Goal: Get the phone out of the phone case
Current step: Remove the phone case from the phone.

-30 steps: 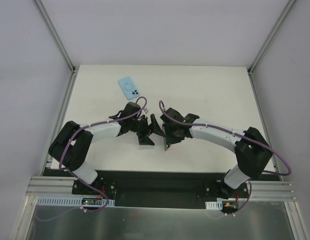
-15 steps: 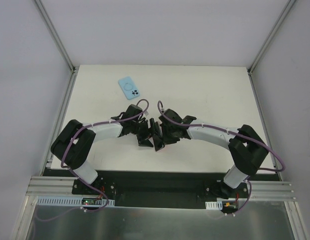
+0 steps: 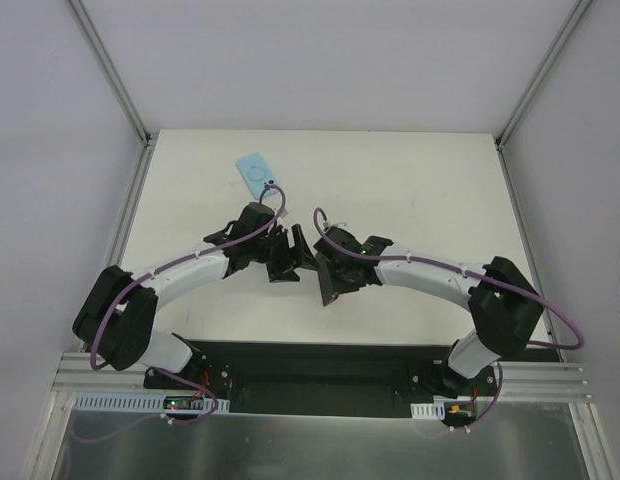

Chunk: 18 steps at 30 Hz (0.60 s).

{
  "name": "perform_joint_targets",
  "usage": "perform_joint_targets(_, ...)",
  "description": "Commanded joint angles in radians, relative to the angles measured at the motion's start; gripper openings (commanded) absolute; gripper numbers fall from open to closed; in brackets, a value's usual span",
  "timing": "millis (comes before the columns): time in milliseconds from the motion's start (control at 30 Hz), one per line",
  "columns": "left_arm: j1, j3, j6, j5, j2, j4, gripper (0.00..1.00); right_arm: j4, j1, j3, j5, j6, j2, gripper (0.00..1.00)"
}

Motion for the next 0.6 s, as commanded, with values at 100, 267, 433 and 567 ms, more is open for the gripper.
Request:
perform_joint_targets(100,0.024,0.035,0.029,-0.025,0.034,-0.092,0.69,-0.333,0.035,0.071,0.327,0.003,-0.054,0.01)
perform_joint_targets(267,0.014,0.052,0.006,0.015,0.164,-0.097,0.68,-0.349,0.089,0.102,0.333,0.018,0.018,0.01)
perform_joint_targets(433,-0.003,0.112,0.021,0.024,0.251,-0.097,0.68,-0.265,0.106,0.088,0.28,0.028,0.058,0.01)
perform_joint_targets(567,-0.013,0.119,0.023,0.025,0.276,-0.094,0.67,-0.254,0.106,0.082,0.302,0.049,0.087,0.09)
